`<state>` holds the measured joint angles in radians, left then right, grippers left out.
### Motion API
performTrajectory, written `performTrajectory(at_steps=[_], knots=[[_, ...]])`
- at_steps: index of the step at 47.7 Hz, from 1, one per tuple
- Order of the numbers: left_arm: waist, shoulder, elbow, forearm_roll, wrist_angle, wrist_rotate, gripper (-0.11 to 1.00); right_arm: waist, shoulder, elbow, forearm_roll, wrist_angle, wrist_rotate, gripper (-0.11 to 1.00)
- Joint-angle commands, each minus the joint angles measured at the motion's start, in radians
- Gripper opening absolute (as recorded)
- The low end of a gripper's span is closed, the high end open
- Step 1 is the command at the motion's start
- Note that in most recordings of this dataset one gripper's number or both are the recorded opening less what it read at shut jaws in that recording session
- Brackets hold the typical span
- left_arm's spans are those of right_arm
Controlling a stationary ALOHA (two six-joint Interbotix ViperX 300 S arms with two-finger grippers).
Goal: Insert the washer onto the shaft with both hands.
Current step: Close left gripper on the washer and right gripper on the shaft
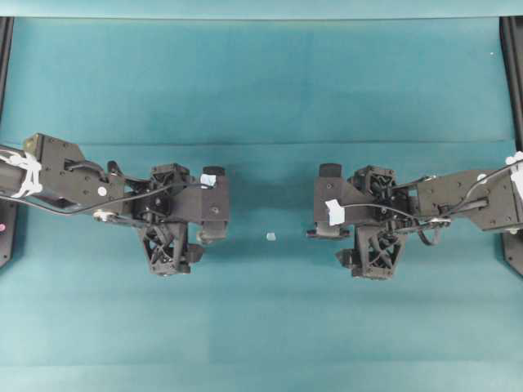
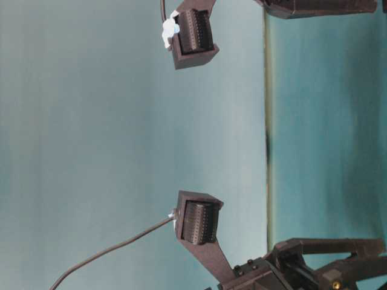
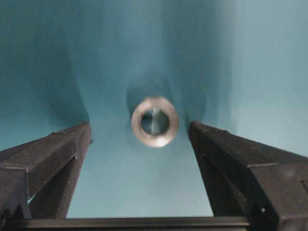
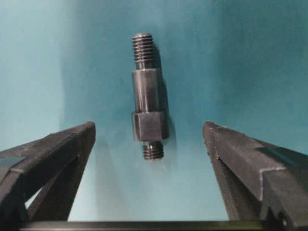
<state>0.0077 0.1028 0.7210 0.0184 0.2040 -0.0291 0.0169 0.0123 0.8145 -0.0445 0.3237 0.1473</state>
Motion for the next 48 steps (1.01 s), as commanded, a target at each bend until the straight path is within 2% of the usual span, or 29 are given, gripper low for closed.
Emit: performTrajectory(at_steps=[1,34,48], knots=[[0.0,0.002,-0.006,0.003,-0.014,-0.002,0.93,-0.003,0.0,-0.003,-0.002,-0.011,-0.009,0.81],[-0.018,0.017,0.005,0.003,-0.02,-0.006,0.93,-0.018,0.012,-0.003,-0.002,-0.028,-0.012,0.81],[-0.032,0.017,-0.008,0.003,-0.018,-0.034,0.93,-0.018,0.012,-0.003,-0.002,-0.035,-0.011,0.81]])
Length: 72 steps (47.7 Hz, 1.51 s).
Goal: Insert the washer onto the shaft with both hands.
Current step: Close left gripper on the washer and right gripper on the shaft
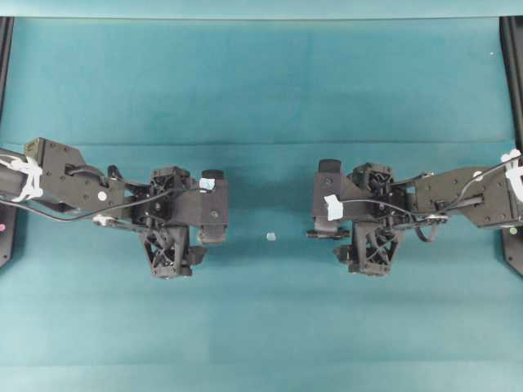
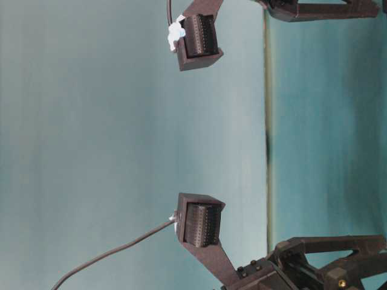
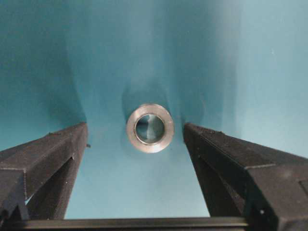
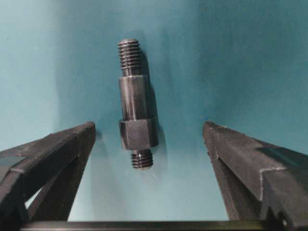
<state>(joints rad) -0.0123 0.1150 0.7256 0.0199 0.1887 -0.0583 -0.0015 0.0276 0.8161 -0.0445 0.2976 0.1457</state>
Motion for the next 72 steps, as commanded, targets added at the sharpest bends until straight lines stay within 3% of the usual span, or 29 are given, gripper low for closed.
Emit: performTrajectory(at_steps=[1,72], knots=[[-0.012,0.005,-0.012,0.002,-0.005,-0.006,0.93,0.0,-0.003,-0.005,-0.002,-0.009,-0.009,0.81],[-0.026,-0.023,-0.002,0.0,0.006,-0.051,0.93,0.0,-0.003,0.005,-0.002,-0.038,-0.006,0.8]])
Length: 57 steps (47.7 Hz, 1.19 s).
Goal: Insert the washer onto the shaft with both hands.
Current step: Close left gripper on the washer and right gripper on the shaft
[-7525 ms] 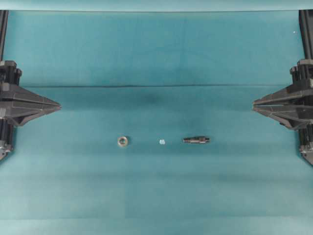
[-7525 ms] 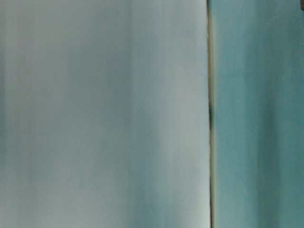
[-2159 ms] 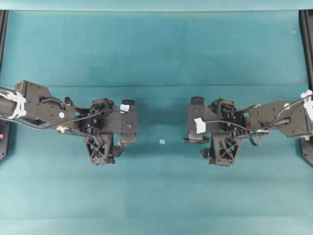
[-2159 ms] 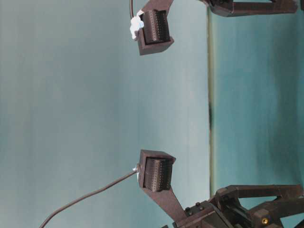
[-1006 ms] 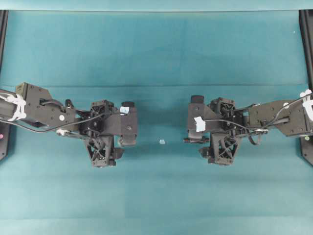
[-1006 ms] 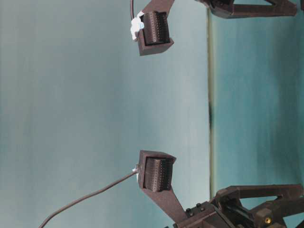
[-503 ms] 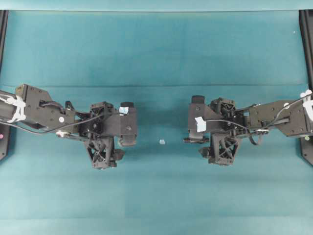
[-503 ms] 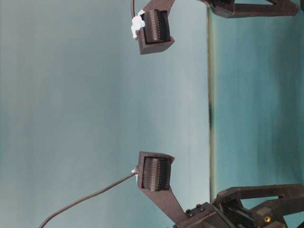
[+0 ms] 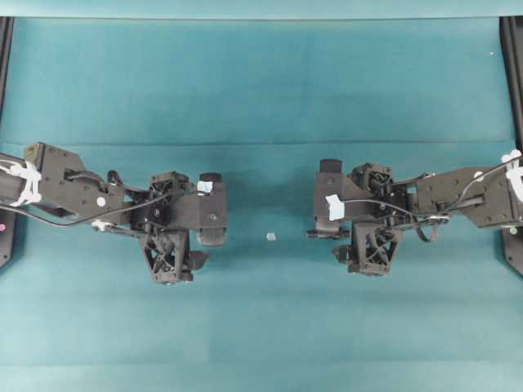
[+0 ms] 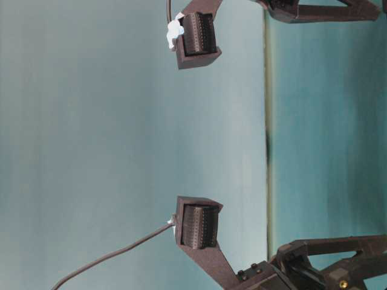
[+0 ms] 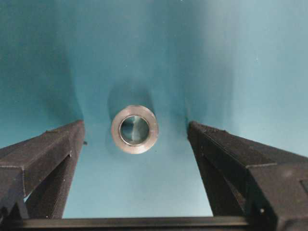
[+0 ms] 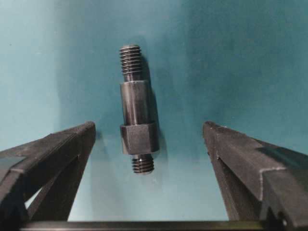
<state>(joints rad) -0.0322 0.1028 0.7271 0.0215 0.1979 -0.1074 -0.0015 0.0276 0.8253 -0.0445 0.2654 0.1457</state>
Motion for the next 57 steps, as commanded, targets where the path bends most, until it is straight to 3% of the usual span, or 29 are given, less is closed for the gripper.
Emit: performTrajectory(at_steps=[1,14,22,30,35,38,57], knots=[[-0.006,-0.011,-0.003,0.0,-0.003,-0.003,0.93,0.0,-0.003,-0.005,-0.002,-0.006,-0.006,0.8],[-0.006,-0.012,-0.006,-0.002,-0.003,-0.003,0.92,0.002,-0.003,-0.005,-0.002,0.002,-0.006,0.71],[-0.006,-0.012,-0.006,0.0,-0.003,-0.003,0.86,0.008,-0.003,-0.005,-0.002,0.017,-0.005,0.51],[-0.006,-0.011,-0.006,0.0,-0.003,0.006,0.61,0.008,-0.003,-0.006,-0.002,0.025,-0.003,0.23],[-0.006,-0.011,-0.008,0.0,-0.003,0.008,0.37,0.008,-0.003,-0.008,0.0,0.026,-0.003,0.07],[-0.006,-0.011,-0.008,0.0,-0.003,0.008,0.35,0.008,-0.003,-0.009,-0.002,0.021,-0.003,0.0],[-0.006,-0.012,-0.015,0.0,-0.003,0.009,0.35,0.006,-0.003,-0.014,-0.002,0.021,-0.003,0.0]])
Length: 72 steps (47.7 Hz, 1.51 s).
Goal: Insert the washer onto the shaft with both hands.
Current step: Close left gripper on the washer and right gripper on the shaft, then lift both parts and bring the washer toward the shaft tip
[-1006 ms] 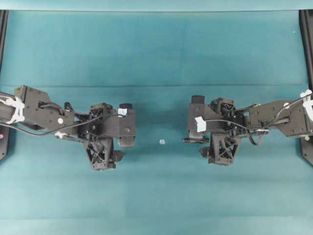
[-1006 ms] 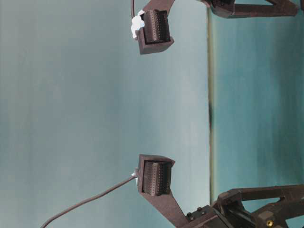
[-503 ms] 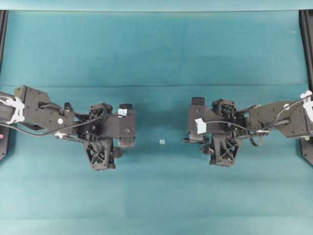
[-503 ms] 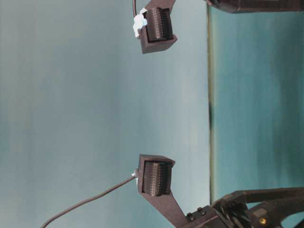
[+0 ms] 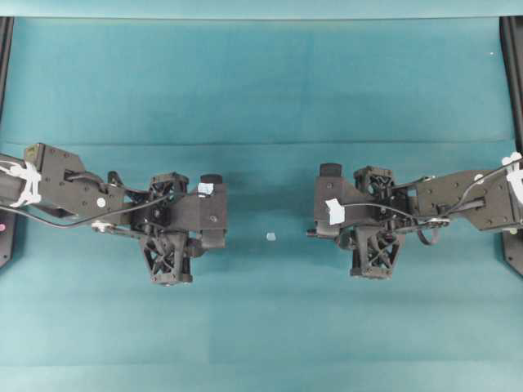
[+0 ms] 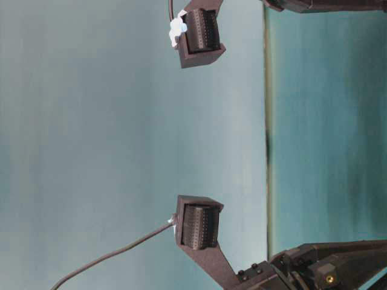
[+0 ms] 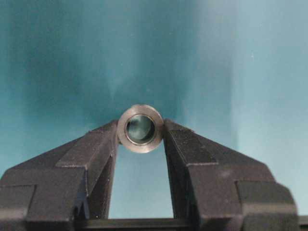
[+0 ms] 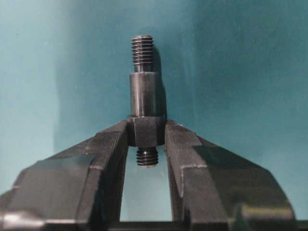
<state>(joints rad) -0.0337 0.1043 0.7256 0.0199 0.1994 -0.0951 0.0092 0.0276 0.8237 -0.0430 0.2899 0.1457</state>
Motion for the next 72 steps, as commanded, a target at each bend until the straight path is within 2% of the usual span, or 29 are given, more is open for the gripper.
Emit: performTrajectory(at_steps=[1,12,29,39,51,62,72], knots=[[-0.005,-0.014,-0.012,0.002,-0.006,-0.003,0.35,-0.003,-0.003,-0.012,-0.002,-0.003,-0.005,0.0],[0.008,-0.054,-0.015,0.002,-0.043,-0.003,0.35,-0.006,-0.04,-0.014,-0.003,-0.015,-0.012,0.0],[0.034,-0.186,0.026,0.002,-0.221,-0.003,0.35,-0.006,-0.175,0.011,0.006,-0.124,0.002,0.0],[0.034,-0.238,0.06,0.002,-0.298,-0.011,0.35,-0.006,-0.255,0.066,0.029,-0.244,0.006,0.0],[0.035,-0.281,0.104,0.002,-0.391,-0.018,0.35,-0.006,-0.33,0.158,0.043,-0.428,0.048,0.0],[0.035,-0.284,0.124,0.002,-0.462,-0.018,0.35,-0.003,-0.295,0.135,0.041,-0.453,0.04,0.0],[0.038,-0.281,0.163,0.0,-0.603,-0.055,0.35,0.018,-0.196,0.1,0.04,-0.54,0.04,0.0]])
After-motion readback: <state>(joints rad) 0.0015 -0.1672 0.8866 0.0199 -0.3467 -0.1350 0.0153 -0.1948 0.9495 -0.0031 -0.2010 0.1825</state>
